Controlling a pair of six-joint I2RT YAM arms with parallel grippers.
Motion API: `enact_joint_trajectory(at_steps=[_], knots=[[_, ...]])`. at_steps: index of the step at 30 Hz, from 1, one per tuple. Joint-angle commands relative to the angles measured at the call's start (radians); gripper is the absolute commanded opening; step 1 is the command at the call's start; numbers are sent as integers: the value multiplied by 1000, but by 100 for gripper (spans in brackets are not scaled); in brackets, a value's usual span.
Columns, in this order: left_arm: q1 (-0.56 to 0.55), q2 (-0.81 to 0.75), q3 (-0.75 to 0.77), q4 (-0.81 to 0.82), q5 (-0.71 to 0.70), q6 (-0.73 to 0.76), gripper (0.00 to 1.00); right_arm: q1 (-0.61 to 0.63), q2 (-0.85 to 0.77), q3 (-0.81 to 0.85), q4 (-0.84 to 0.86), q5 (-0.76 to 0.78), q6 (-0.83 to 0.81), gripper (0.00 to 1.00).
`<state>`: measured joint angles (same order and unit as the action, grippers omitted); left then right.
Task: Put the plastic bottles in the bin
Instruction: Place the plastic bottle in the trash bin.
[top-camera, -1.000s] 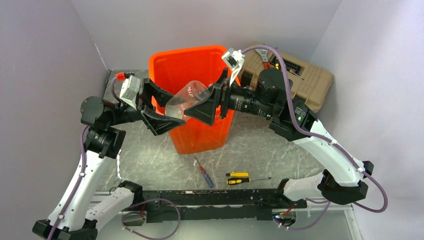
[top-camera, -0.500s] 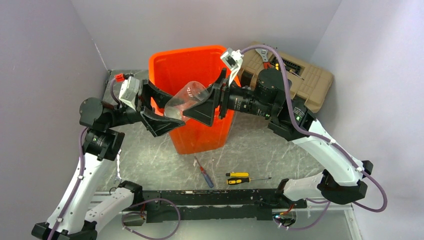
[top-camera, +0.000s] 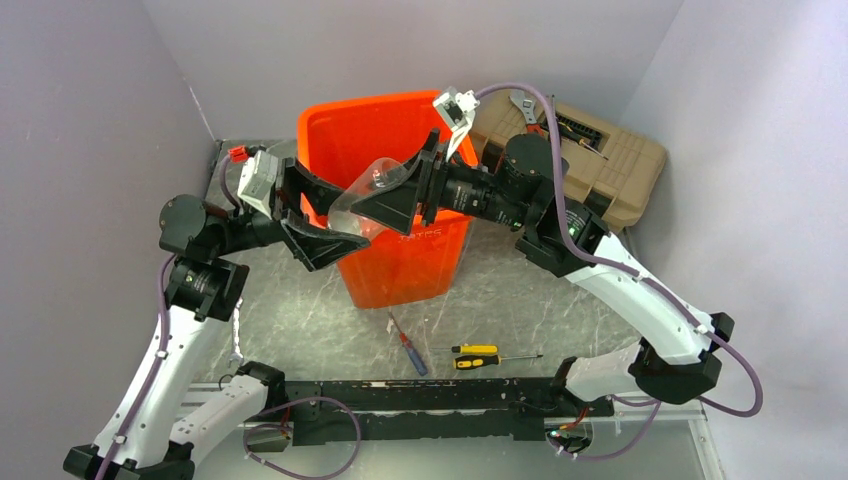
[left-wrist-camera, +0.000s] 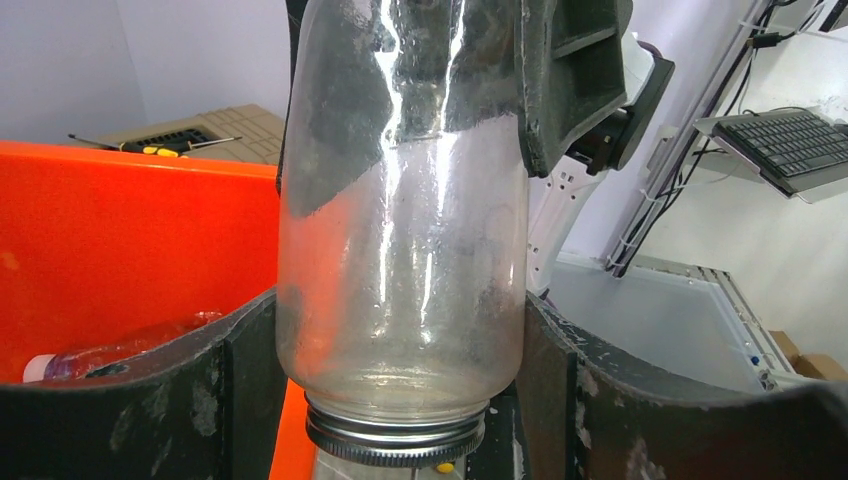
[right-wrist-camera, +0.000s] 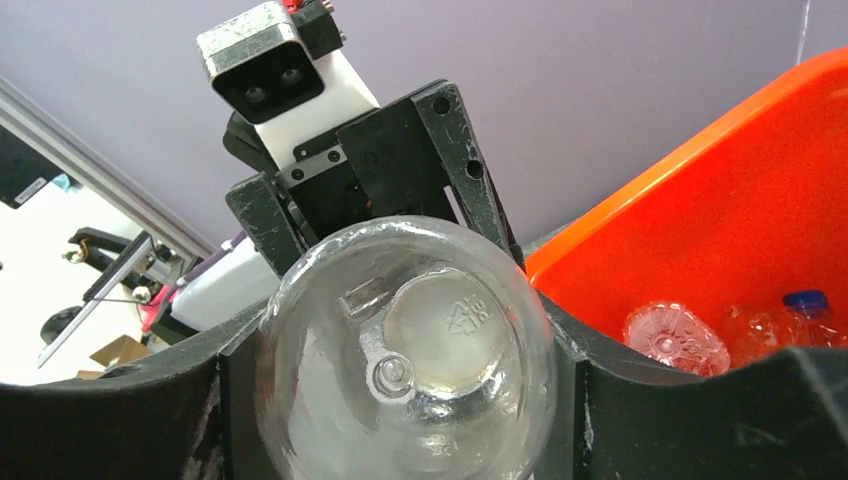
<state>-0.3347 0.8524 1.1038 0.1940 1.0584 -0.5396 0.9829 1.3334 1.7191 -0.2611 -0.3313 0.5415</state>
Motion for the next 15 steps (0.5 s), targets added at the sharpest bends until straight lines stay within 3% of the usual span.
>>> enact_joint_trajectory(at_steps=[1, 2, 6, 7, 8, 12, 15], knots=[[-7, -18, 9, 11, 11, 27, 0, 2, -4, -26, 112, -20, 19, 53], [-7, -21, 13, -16, 9, 41, 9, 2, -10, -35, 116, -18, 15, 49], [-7, -58, 24, -82, -54, 92, 69, 1, -49, -44, 94, 15, -33, 38], [-7, -68, 25, -81, -91, 87, 89, 1, -61, -38, 75, 31, -55, 37], [-7, -78, 27, -75, -136, 74, 98, 0, -73, -21, 44, 56, -86, 37], [-7, -147, 48, -147, -362, 114, 99, 1, -135, 8, -28, 259, -246, 35], [-7, -220, 45, -243, -644, 152, 99, 0, -168, -29, 10, 473, -379, 35]])
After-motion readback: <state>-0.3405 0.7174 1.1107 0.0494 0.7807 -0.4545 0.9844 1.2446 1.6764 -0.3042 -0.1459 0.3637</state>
